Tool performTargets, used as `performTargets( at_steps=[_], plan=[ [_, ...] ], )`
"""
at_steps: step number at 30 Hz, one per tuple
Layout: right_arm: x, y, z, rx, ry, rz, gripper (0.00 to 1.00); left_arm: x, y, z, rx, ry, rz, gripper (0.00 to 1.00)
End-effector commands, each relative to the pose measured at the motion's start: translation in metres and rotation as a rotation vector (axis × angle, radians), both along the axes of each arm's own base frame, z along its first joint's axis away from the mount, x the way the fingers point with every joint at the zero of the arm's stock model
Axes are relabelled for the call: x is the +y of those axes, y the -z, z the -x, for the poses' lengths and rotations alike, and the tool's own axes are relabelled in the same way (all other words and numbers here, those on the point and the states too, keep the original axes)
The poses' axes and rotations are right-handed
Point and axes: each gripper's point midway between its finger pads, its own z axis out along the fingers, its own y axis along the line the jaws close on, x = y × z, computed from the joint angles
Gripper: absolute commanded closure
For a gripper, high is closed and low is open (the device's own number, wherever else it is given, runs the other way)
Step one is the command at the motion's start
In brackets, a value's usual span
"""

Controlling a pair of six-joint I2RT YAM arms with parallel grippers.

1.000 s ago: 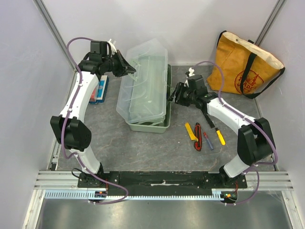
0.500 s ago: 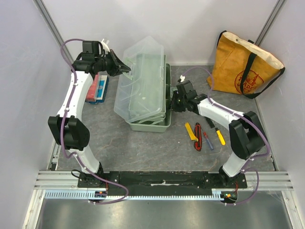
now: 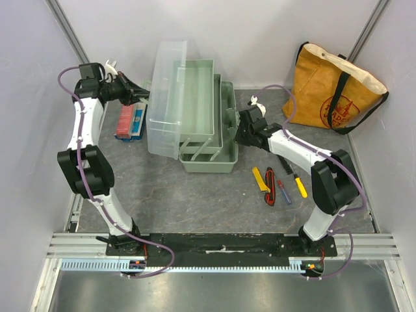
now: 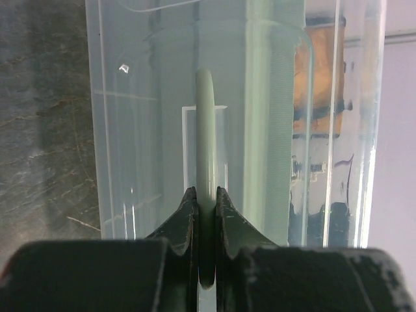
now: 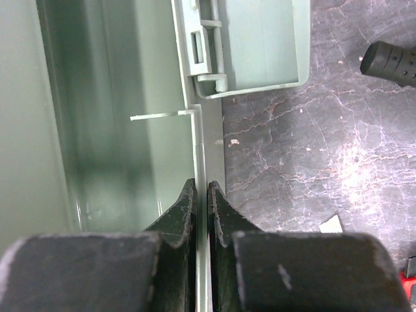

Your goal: Pack the tool kit

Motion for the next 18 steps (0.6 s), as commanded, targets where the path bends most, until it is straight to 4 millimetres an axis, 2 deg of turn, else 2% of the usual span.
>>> performTargets(
  at_steps=[1, 6, 10, 15, 18],
  plan=[
    [-0.021, -0.033, -0.034, -0.11, 0.149, 0.015, 0.99, 0.036, -0.059, -0.016, -0.316, 0.026, -0.031, 0.98],
    [-0.023, -0.041, -0.049, -0.133, 0.181, 0.009, 0.99, 0.061, -0.022, -0.021, -0.255, -0.028, -0.06, 0.98],
    [-0.018, -0.031, -0.049, -0.105, 0.184, -0.014, 1.0, 0.076, 0.013, -0.021, -0.181, -0.067, -0.069, 0.98],
    [-0.012, -0.012, -0.045, -0.061, 0.172, -0.034, 1.0, 0.08, 0.042, -0.018, -0.129, -0.065, -0.069, 0.85],
    [-0.007, -0.007, -0.045, -0.05, 0.156, -0.049, 1.0, 0.08, 0.053, -0.018, -0.107, -0.057, -0.063, 0.73]
  ],
)
